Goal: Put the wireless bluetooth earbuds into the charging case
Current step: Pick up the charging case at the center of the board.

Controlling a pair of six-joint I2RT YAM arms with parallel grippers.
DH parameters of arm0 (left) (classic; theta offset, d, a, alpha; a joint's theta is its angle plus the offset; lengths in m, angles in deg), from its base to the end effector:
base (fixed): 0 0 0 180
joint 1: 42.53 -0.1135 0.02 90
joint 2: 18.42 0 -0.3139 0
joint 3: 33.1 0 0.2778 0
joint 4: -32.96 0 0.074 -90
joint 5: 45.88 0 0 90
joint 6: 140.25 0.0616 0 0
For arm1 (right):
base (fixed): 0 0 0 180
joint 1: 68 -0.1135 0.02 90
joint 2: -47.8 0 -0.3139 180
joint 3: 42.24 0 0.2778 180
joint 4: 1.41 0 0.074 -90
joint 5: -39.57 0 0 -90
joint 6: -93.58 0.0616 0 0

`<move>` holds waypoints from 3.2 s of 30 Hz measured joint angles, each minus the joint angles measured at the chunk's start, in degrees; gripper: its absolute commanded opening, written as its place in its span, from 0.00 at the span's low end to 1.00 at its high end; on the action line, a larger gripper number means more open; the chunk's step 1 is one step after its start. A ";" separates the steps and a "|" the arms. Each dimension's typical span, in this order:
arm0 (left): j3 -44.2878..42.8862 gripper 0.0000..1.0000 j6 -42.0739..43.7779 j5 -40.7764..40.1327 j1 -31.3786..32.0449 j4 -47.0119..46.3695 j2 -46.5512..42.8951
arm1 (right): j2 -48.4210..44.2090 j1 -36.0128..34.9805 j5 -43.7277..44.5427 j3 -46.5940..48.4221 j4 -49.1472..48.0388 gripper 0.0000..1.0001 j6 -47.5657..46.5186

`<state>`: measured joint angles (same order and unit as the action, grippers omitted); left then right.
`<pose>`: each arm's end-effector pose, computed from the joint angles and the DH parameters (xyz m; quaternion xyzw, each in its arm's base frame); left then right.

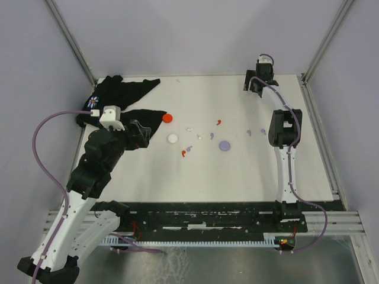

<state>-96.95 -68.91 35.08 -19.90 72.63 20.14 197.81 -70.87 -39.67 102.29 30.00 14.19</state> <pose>0.1480 -0.0512 0.3944 -0.0210 0.7888 -0.1572 0.5938 0.6757 0.0224 0.1631 0.1019 0.8857 -0.0311 0.4519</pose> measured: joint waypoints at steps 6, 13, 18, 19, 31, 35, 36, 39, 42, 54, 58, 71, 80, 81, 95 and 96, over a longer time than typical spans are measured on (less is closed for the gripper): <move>0.00 0.99 -0.44 -0.55 0.00 -0.55 0.46 | 3.65 0.13 0.94 3.58 0.00 0.88 0.00; 0.00 0.99 -2.05 -1.36 0.00 -0.72 0.42 | 6.23 0.50 1.84 7.56 0.02 0.82 0.20; 0.00 0.99 -2.97 -1.40 0.00 -0.76 0.26 | 8.07 0.92 1.97 10.84 -0.04 0.78 0.46; 0.00 0.99 -3.15 -1.42 0.00 -0.76 0.13 | 8.46 0.94 1.95 11.58 -0.09 0.76 0.48; 0.00 1.00 -7.23 -1.97 0.00 -0.74 -2.38 | 8.59 1.36 1.49 10.27 -3.15 0.44 1.07; 0.00 1.00 -7.87 -1.97 0.00 -0.72 -3.45 | 3.80 1.51 0.24 1.68 -5.77 0.39 1.07; 0.00 1.00 -7.93 -1.97 0.00 -0.72 -3.78 | 2.32 1.51 -0.02 -0.63 -5.99 0.38 1.07; 0.00 1.00 -8.04 -1.95 0.00 -0.72 -5.29 | -3.48 1.51 -0.92 -9.75 -6.64 0.37 1.09; 0.00 0.99 -8.02 -1.92 0.00 -0.72 -6.58 | -9.94 1.49 -2.08 -18.84 -6.19 0.37 1.09; 0.55 0.99 -7.98 5.92 0.00 -0.44 -7.37 | -46.14 -1.88 -6.25 -53.90 -6.29 0.37 1.97; 1.42 0.99 -8.00 10.84 0.00 -0.46 -6.10 | -60.13 -6.27 -6.64 -64.04 -5.92 0.37 2.01; 2.91 0.97 -12.92 27.85 0.00 -3.32 2.64 | -96.85 -15.78 -12.44 -78.34 2.21 0.31 1.79; 1.95 0.95 -17.46 40.11 0.00 -6.43 11.30 | -102.51 -17.94 -26.62 -82.09 2.29 0.29 -0.98; 1.62 0.95 -17.90 41.33 0.00 -7.10 12.37 | -102.57 -18.14 -28.04 -82.40 1.92 0.29 -1.53; 1.27 0.94 -26.73 50.18 2.71 -20.61 21.92 | -97.96 -26.97 -45.11 -84.13 -8.04 0.32 -21.03; 1.27 0.94 -27.26 50.25 3.08 -21.42 22.36 | -96.78 -28.06 -45.92 -83.93 -8.15 0.32 -23.32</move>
<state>-95.69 -96.16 85.33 -16.82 51.21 42.50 101.03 -98.94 -85.59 18.36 21.85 -9.13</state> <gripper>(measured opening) 0.942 0.561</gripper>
